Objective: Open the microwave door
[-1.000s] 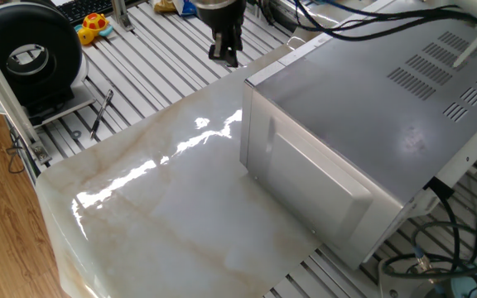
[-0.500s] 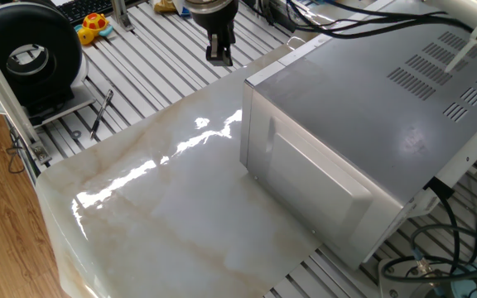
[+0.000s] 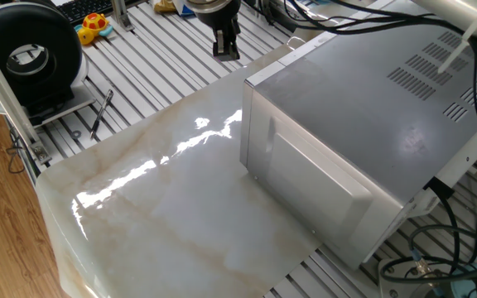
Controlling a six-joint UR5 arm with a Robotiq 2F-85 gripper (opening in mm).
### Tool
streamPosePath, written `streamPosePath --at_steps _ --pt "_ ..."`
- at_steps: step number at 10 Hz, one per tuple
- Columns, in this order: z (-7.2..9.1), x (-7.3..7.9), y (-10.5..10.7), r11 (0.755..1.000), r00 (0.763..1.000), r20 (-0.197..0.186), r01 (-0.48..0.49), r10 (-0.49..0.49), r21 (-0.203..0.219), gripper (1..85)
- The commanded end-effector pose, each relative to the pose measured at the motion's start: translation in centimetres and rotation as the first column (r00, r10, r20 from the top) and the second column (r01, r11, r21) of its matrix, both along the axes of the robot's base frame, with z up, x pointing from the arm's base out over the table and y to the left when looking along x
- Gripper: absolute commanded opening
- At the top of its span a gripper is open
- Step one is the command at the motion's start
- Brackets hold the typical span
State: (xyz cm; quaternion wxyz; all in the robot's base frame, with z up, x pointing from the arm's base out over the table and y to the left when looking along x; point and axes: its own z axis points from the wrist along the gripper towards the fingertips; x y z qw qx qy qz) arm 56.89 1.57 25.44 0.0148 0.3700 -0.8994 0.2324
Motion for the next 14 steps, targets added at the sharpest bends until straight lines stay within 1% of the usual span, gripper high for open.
streamPosePath --at_steps 1,2,4,5,6,7,8,10,11,12,13,14 --pt "-0.4 -0.7 0.7 0.999 0.999 -0.019 0.031 -0.030 0.040 51.0" --pt "-0.5 -0.8 0.8 0.999 0.999 -0.020 0.028 -0.027 0.041 52.7" --pt "-0.7 -0.6 0.8 0.999 1.000 -0.007 0.023 -0.023 0.029 53.3" --pt "-0.4 -0.4 -0.2 1.000 1.000 -0.001 0.010 -0.010 0.019 52.0" --pt "-0.1 -0.5 -0.6 1.000 1.000 -0.009 -0.007 0.007 0.013 51.7" --pt "-0.1 -0.2 -0.6 1.000 1.000 0.004 -0.005 0.005 0.014 51.7" --pt "-0.2 -0.3 -0.4 0.999 1.000 0.009 0.019 -0.019 0.028 52.0" --pt "0.2 -0.1 -1.3 0.999 0.999 0.028 0.040 -0.040 -0.007 55.3" --pt "0.3 -0.3 -1.5 0.999 0.998 0.025 0.050 -0.050 -0.013 56.7" --pt "0.1 -0.8 -1.4 0.997 0.998 0.010 0.069 -0.069 -0.033 59.0" --pt "0.6 -0.9 -1.7 0.996 0.997 0.008 0.071 -0.071 -0.054 59.3" --pt "1.7 -0.9 -2.7 0.996 0.999 -0.004 0.051 -0.052 -0.073 58.0"
